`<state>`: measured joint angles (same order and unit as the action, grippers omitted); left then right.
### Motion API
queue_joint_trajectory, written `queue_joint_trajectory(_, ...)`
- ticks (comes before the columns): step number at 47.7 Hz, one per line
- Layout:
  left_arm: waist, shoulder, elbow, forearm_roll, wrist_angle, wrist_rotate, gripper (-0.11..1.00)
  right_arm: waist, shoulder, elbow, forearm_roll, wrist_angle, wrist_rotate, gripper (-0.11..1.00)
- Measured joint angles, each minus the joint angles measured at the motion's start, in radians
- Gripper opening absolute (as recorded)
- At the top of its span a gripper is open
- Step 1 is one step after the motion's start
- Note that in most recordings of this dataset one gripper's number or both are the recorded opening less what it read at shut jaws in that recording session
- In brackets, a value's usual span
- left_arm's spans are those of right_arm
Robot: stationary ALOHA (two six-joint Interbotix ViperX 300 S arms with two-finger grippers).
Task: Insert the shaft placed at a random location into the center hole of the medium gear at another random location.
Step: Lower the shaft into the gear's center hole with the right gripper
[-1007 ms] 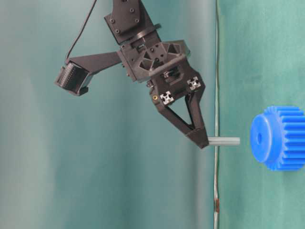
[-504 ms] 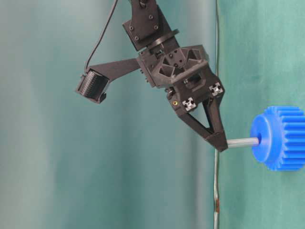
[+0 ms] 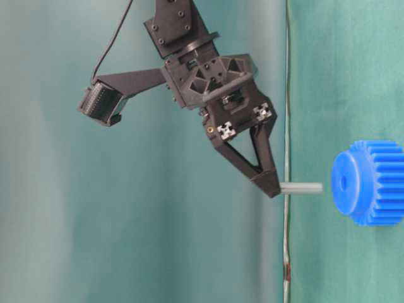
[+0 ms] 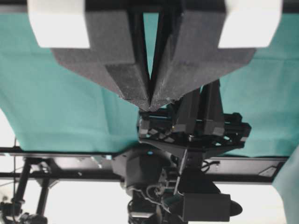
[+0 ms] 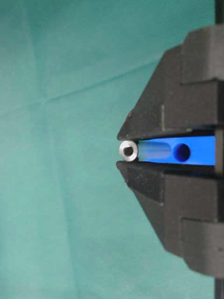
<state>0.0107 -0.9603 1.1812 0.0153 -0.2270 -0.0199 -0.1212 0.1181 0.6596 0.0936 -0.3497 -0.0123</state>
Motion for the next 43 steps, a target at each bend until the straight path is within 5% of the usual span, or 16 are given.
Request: queue_joint_trajectory(43, 0.000, 0.000, -0.002, -0.002, -0.002, 0.000, 0.00, 0.002, 0.054, 0.005, 0.023, -0.046, 0.000, 0.13)
